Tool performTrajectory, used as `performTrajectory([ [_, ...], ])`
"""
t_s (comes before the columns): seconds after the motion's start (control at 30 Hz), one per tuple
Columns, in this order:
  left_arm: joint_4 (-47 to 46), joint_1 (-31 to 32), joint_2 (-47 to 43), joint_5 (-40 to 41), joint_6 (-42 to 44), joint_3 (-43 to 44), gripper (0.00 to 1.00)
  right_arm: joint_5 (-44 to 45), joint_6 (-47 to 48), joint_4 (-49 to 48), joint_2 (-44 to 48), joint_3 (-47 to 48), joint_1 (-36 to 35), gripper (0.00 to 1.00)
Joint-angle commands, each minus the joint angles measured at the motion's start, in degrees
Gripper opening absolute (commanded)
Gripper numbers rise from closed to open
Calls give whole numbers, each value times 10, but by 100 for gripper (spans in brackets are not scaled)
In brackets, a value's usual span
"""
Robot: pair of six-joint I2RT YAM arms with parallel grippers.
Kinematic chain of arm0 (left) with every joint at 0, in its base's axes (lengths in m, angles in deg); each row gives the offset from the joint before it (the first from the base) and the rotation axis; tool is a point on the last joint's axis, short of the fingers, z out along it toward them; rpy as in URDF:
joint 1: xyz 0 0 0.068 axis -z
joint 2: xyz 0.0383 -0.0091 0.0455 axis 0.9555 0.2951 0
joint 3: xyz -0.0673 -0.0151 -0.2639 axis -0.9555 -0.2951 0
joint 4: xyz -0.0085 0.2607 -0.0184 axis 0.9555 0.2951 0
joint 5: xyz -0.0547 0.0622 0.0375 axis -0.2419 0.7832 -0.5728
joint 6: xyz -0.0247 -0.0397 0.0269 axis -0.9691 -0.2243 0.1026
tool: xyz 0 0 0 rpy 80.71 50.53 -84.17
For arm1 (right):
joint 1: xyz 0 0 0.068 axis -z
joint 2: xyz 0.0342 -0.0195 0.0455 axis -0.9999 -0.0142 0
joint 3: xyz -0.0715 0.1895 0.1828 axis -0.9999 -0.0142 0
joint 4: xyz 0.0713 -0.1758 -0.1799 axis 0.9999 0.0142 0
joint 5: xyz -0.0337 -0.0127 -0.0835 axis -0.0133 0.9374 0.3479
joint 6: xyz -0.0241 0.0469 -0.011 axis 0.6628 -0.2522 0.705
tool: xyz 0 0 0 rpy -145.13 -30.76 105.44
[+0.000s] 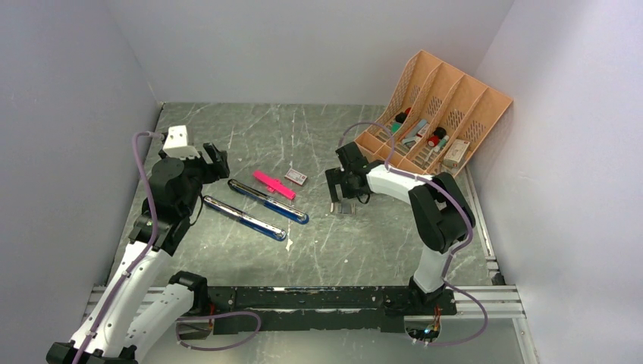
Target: Load the staples into the stapler
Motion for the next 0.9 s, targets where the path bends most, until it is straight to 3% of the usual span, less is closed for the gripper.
performTrajectory([
  [0.0,-17,-7,-2,-10,6,0,80,-4,13,29,17,-6,-3,98],
  [0.4,-15,-8,-5,-11,7,1,80,-10,21,13,55,-5,-3,98],
  [0.7,-12,-8,-9,-11,7,2,80,197,-60,-48,178,-23,-3,100],
  [0.87,-12,-8,-12,-13,6,2,80,236,-34,-65,221,-39,4,100],
])
